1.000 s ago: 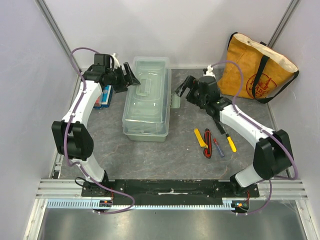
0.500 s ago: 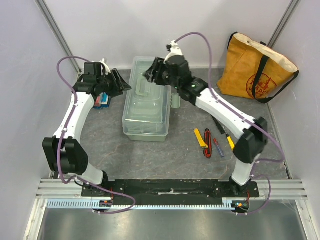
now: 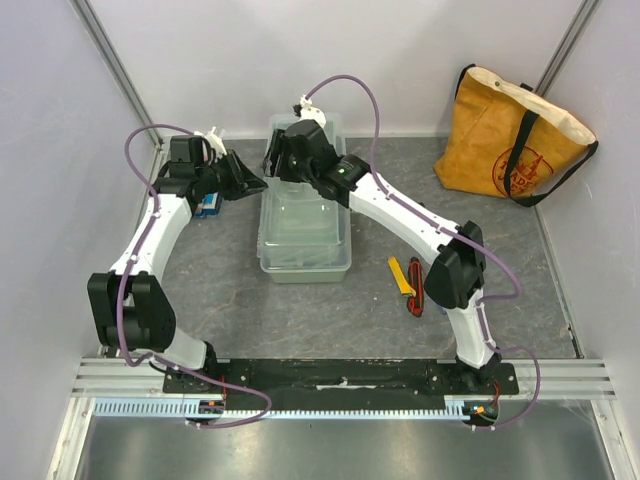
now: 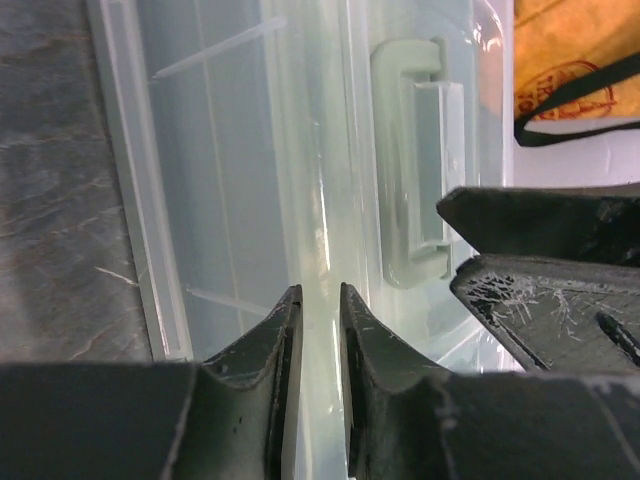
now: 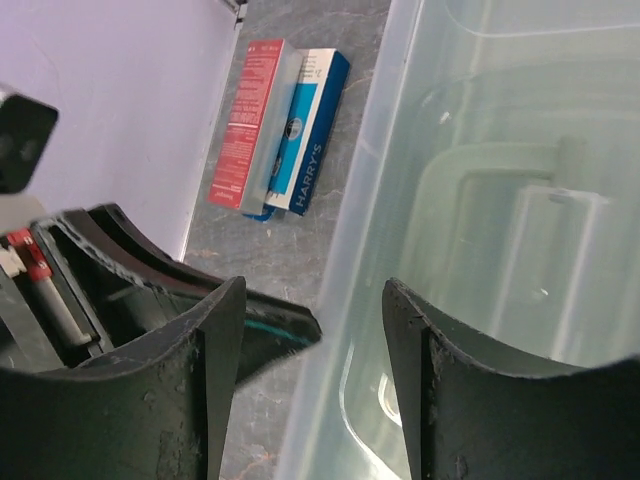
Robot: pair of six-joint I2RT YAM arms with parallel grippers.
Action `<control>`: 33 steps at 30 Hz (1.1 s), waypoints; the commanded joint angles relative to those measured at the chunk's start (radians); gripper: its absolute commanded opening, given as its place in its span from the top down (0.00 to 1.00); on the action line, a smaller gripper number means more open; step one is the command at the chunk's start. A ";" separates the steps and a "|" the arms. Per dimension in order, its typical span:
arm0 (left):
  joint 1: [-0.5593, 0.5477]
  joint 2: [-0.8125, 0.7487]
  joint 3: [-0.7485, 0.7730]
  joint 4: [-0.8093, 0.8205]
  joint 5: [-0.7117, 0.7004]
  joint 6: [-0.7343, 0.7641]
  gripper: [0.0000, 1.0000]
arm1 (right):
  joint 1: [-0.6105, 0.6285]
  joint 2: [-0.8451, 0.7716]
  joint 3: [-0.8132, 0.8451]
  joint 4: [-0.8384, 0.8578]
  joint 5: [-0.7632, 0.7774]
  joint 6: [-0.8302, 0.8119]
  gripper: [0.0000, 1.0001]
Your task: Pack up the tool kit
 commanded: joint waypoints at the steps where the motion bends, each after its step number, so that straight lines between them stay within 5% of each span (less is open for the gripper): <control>1: -0.031 -0.006 -0.033 0.040 0.157 -0.009 0.75 | 0.025 0.066 0.141 -0.126 0.131 0.020 0.35; 10: -0.031 -0.002 -0.044 0.060 0.134 -0.026 0.75 | 0.048 0.094 0.176 -0.226 0.338 -0.037 0.34; 20: -0.033 0.020 -0.027 0.062 0.125 -0.036 0.75 | 0.047 0.082 0.130 -0.235 0.339 -0.091 0.30; 33: -0.031 0.026 -0.007 0.066 0.158 -0.032 0.70 | -0.070 0.109 0.046 -0.059 -0.293 0.030 0.29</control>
